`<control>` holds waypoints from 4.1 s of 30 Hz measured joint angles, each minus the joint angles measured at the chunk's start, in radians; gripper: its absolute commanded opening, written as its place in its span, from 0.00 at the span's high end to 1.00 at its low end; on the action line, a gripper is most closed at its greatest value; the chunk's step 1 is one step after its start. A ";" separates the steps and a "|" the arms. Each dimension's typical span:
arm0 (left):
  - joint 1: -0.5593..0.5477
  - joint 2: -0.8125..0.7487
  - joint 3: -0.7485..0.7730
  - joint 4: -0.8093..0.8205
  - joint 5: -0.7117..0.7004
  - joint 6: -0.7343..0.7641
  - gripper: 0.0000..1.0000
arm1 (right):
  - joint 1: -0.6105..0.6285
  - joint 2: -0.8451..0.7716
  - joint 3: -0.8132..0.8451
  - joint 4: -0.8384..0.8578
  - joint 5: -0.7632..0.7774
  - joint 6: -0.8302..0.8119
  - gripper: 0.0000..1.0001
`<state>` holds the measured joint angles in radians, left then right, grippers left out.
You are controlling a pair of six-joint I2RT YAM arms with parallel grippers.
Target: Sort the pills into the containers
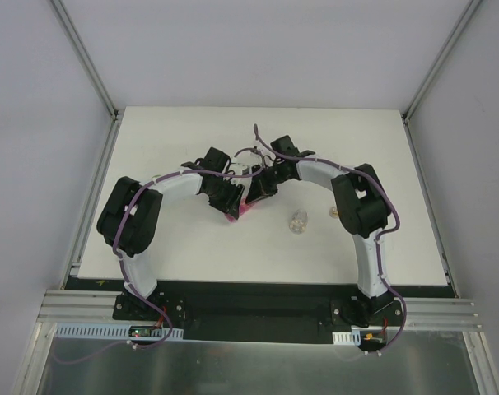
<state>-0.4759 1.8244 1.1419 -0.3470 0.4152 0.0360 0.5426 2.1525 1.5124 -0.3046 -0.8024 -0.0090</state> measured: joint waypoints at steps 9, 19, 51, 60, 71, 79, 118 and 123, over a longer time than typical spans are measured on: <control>0.000 0.000 0.001 0.000 0.000 -0.001 0.61 | -0.029 0.005 -0.002 0.027 -0.007 0.041 0.90; 0.000 0.002 0.004 -0.002 -0.001 -0.003 0.61 | -0.026 0.032 0.010 0.014 -0.005 0.044 0.90; 0.006 0.002 0.006 -0.029 -0.001 -0.020 0.61 | -0.027 0.044 -0.031 0.143 -0.075 0.159 0.92; 0.007 0.002 0.008 -0.055 -0.002 -0.021 0.61 | -0.031 0.048 -0.084 0.311 -0.153 0.296 0.93; 0.006 0.002 0.009 -0.055 0.000 -0.021 0.61 | -0.040 0.048 -0.122 0.472 -0.198 0.432 0.92; 0.006 0.002 0.009 -0.026 0.001 -0.019 0.61 | -0.045 0.048 -0.128 0.566 -0.216 0.515 0.92; 0.006 0.003 0.009 -0.011 -0.002 -0.018 0.61 | -0.026 0.035 -0.135 0.251 -0.134 0.300 0.96; 0.006 0.004 0.009 -0.007 -0.001 -0.018 0.61 | -0.028 0.035 -0.123 0.238 -0.118 0.307 0.96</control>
<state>-0.4698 1.8286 1.1511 -0.3542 0.4141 0.0177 0.5148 2.1880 1.3891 -0.0666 -0.9207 0.2977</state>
